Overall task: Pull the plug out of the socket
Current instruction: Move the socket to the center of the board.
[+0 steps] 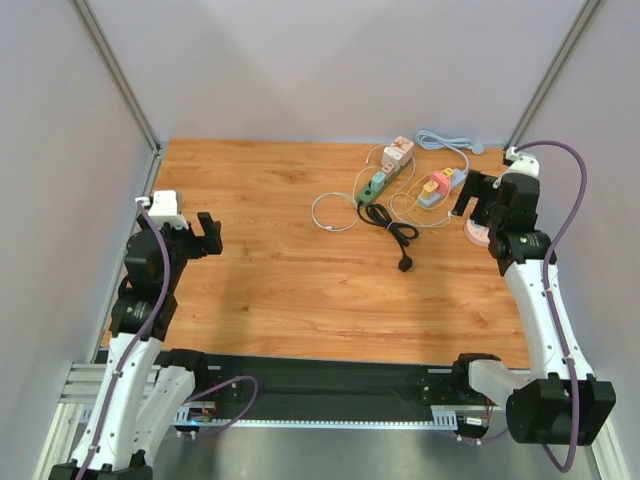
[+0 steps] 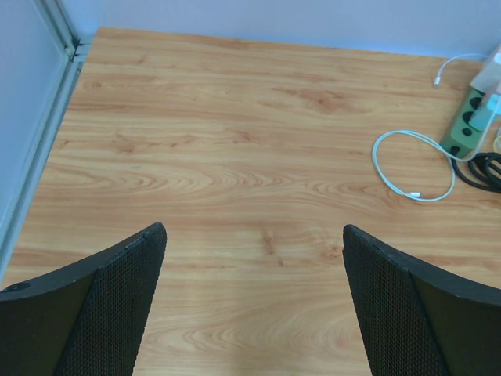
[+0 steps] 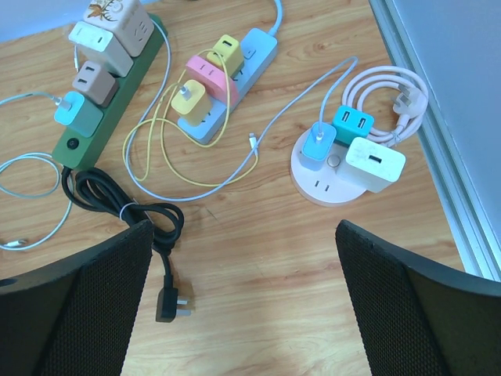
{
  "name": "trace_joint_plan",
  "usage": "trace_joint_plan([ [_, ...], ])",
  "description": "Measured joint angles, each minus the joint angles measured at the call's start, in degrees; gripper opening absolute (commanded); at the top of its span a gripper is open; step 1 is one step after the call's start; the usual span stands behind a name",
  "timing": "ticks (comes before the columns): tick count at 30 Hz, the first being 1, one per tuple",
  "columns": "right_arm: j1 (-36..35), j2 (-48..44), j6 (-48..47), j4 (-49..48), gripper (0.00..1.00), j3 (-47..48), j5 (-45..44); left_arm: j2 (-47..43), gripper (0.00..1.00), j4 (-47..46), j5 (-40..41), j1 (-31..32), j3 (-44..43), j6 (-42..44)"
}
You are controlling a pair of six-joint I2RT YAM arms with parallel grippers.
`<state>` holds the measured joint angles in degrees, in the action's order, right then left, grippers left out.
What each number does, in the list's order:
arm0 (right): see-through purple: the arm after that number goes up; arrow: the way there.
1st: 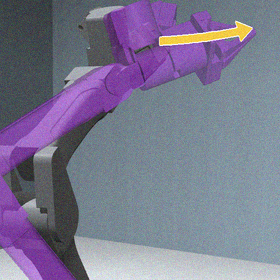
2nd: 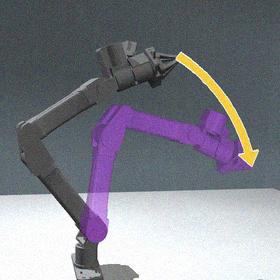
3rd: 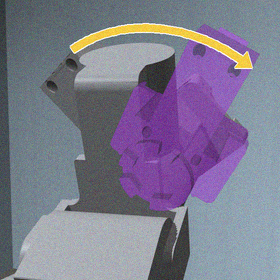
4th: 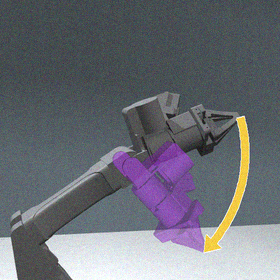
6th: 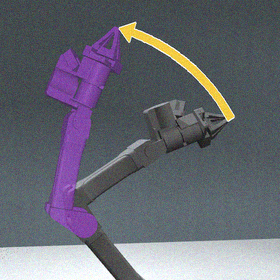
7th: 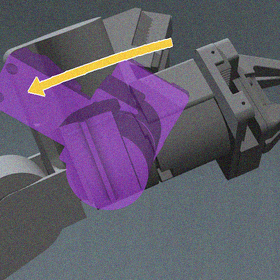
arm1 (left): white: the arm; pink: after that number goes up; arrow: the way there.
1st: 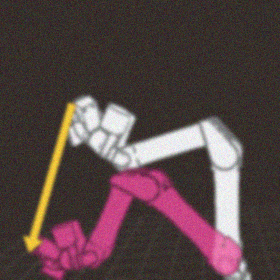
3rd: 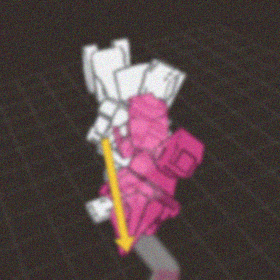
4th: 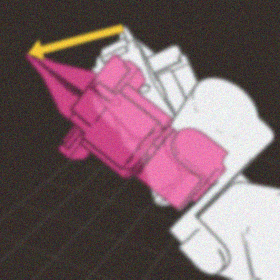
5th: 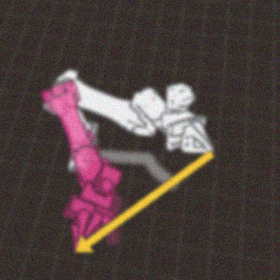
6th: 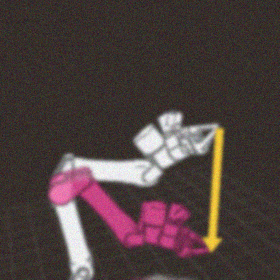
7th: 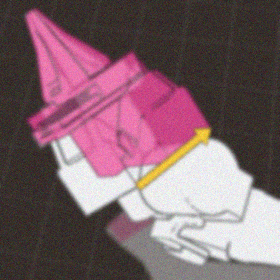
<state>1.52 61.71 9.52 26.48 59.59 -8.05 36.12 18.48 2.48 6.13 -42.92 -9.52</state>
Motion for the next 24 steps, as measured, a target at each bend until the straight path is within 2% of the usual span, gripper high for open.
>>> trace_joint_plan([
  [5, 0.0, -0.3, -3.3, -0.6, 1.0, -0.5, 2.4, -1.5, 1.0, -0.2, -3.1, 0.3, 0.0, 0.2],
  [10, -0.2, -0.9, -11.7, 0.3, 1.0, -0.7, 12.2, -1.3, 1.0, -0.2, -5.5, 0.8, 0.0, 0.7],
  [15, -0.5, 2.7, -23.6, 9.5, 1.0, 5.3, 23.5, -1.4, 1.0, -0.1, -6.6, 1.5, 0.0, 0.9],
  [19, -0.2, 7.5, -28.3, 14.9, 1.0, 11.6, 26.2, -1.5, 1.0, -0.1, -7.1, 2.2, 0.0, 1.1],
  [24, 1.7, 13.0, -30.1, 18.0, 1.0, 13.7, 28.7, -1.8, 1.0, -0.1, -7.4, 2.8, 0.0, 1.3],
])
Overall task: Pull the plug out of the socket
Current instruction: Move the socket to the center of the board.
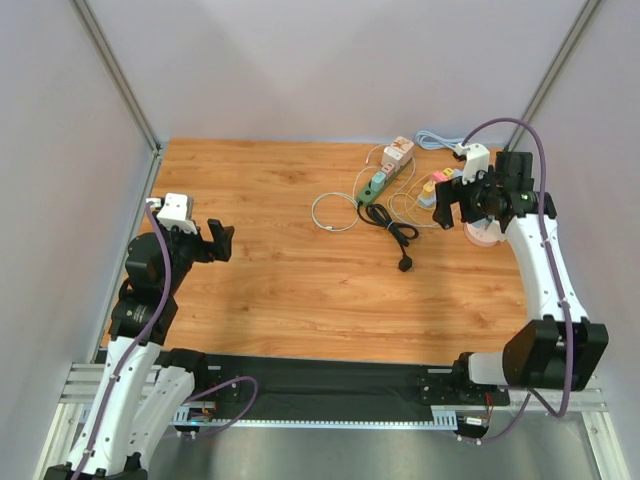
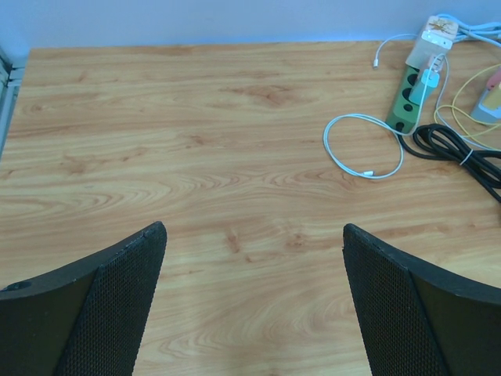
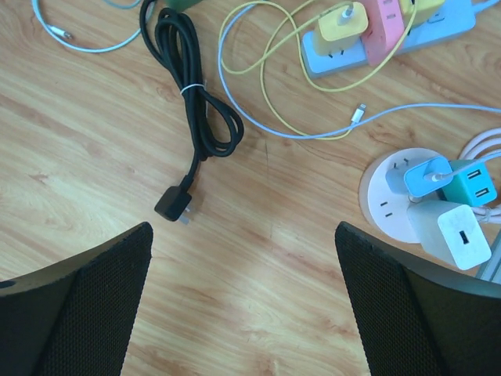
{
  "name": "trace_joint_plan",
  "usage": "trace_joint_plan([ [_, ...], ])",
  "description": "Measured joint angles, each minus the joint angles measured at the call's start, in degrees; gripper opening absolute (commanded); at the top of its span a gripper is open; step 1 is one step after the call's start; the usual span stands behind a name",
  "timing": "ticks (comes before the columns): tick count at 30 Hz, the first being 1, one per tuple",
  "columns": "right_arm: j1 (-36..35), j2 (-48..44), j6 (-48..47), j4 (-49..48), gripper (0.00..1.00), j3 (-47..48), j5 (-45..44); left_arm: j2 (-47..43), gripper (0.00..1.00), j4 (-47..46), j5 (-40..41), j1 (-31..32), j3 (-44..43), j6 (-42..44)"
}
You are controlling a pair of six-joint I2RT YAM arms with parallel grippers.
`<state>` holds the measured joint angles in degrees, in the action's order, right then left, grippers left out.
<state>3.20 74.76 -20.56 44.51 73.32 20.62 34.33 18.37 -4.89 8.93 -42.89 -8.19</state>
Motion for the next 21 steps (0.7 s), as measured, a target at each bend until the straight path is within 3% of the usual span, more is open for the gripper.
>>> trace_joint_plan([
  [7, 7.4, 14.8, -1.8, 5.4, 1.0, 12.1, -0.3, -0.1, 1.0, 0.0, -0.3, 1.0, 0.1, 0.4],
  [13, 16.2, 22.4, -7.9, 9.9, 0.93, 17.0, -2.3, -0.1, 1.0, 0.0, -0.7, 1.7, 0.1, 0.8],
  [21, 17.2, 28.2, -15.3, 12.3, 0.91, 17.7, -6.5, -0.1, 1.0, 0.0, -1.1, 2.0, 0.1, 0.9],
])
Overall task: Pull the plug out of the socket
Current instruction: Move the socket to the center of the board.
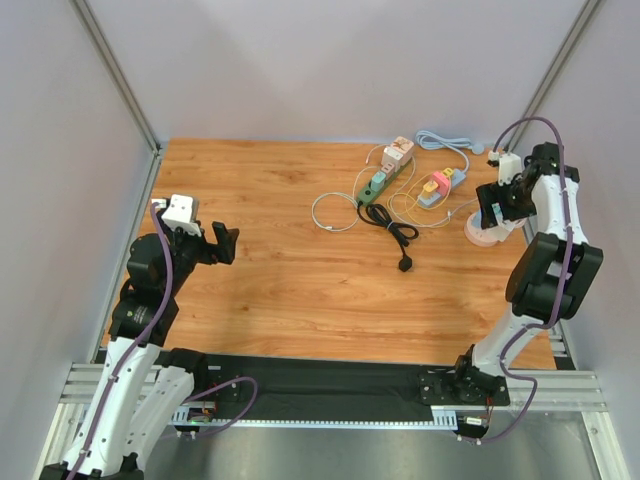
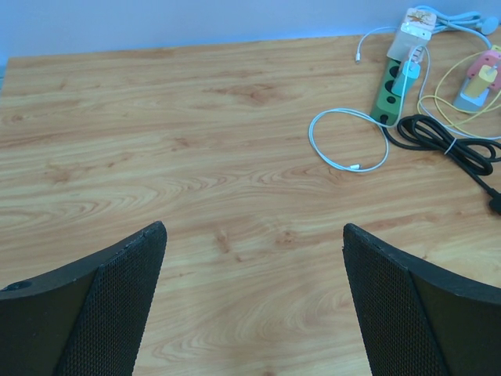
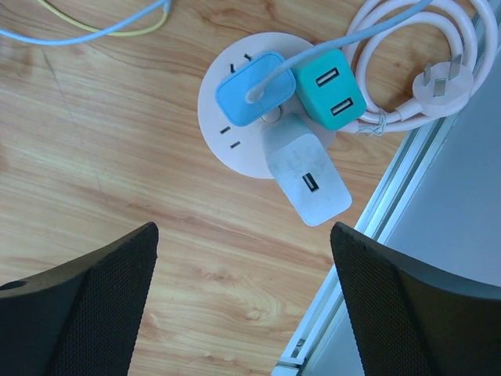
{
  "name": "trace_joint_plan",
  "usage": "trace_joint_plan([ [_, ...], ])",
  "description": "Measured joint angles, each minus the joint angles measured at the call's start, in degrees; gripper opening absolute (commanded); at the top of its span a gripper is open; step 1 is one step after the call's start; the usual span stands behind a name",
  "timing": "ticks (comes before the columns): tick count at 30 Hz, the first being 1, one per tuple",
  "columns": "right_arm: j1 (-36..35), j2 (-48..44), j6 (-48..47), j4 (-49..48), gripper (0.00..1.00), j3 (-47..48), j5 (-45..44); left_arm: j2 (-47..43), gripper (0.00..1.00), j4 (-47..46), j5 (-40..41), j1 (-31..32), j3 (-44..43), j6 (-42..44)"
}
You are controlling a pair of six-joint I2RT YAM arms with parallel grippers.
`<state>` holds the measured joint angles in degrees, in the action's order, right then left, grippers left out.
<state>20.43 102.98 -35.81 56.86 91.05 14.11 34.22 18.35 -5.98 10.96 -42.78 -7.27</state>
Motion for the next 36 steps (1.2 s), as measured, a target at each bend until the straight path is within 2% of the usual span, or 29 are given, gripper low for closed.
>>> trace_joint_plan([
  [4, 0.7, 2.6, -3.3, 0.2, 0.86, 0.5, -1.2, 0.0, 1.0, 0.0, 0.0, 0.1, 0.0, 0.1],
  [8, 1.2, 4.8, -6.8, 0.6, 0.76, 0.5, -1.7, 0.1, 1.0, 0.0, -0.2, 0.2, 0.0, 0.1],
  [11, 1.3, 6.0, -9.3, 0.5, 0.74, 0.9, -2.5, 0.2, 1.0, 0.0, -0.5, 0.3, 0.0, 0.1],
  [30, 1.3, 7.3, -17.2, -3.0, 0.72, 1.2, -4.1, 0.7, 1.0, -0.1, -1.2, 0.3, 0.2, 0.1],
  [36, 1.5, 6.7, -20.1, -2.0, 0.72, 1.1, -0.2, 0.7, 1.0, -0.1, -1.3, 0.3, 0.2, 0.2],
])
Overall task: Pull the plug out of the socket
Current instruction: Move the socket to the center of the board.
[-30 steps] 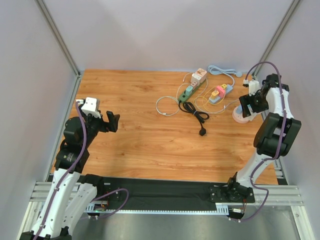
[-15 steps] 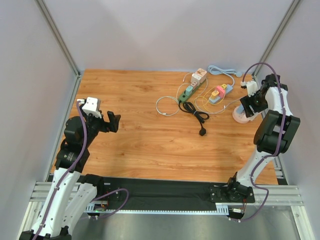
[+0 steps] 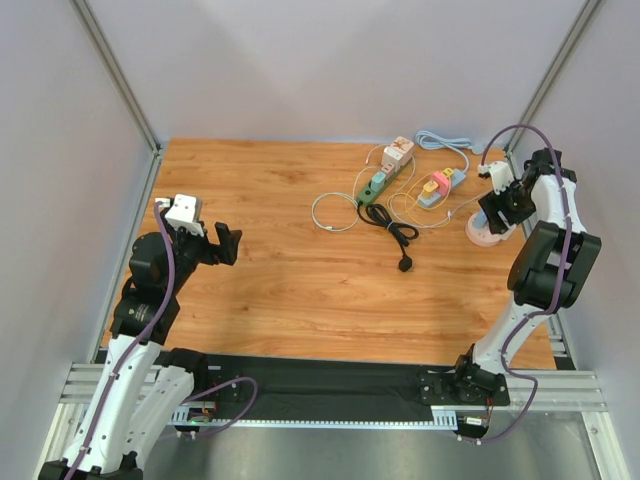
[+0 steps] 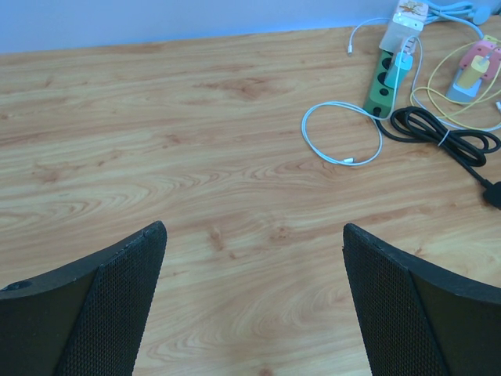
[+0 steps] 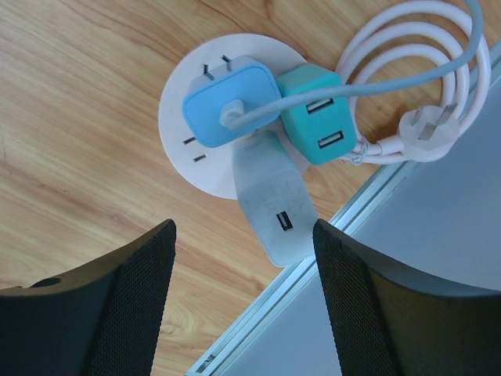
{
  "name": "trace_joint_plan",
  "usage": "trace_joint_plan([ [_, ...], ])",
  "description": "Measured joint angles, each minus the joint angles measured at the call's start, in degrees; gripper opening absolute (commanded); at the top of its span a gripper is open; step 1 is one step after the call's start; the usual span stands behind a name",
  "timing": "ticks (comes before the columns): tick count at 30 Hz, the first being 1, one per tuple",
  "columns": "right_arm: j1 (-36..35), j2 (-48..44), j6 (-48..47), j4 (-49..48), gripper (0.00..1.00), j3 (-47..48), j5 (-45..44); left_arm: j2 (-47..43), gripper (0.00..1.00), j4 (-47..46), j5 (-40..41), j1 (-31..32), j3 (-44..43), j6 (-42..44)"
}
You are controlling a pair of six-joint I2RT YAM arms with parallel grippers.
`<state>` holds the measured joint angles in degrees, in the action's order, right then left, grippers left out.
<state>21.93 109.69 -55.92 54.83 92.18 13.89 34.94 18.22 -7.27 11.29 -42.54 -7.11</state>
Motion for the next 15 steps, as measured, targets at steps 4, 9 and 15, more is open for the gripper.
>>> trace_joint_plan([
  [4, 0.0, -0.5, -1.3, 1.5, 0.72, 0.0, 1.9, 0.0, 1.0, 0.0, -0.1, 0.0, 0.0, 0.0],
  [9, 0.0, -0.6, -2.1, 1.9, 0.73, 0.0, 1.9, 0.0, 1.0, 0.0, -0.2, 0.3, 0.0, 0.0],
  [15, 0.0, -0.2, -2.7, 2.1, 0.73, 2.1, 0.7, 0.0, 1.0, 0.0, -0.2, 0.3, 0.1, 0.0],
])
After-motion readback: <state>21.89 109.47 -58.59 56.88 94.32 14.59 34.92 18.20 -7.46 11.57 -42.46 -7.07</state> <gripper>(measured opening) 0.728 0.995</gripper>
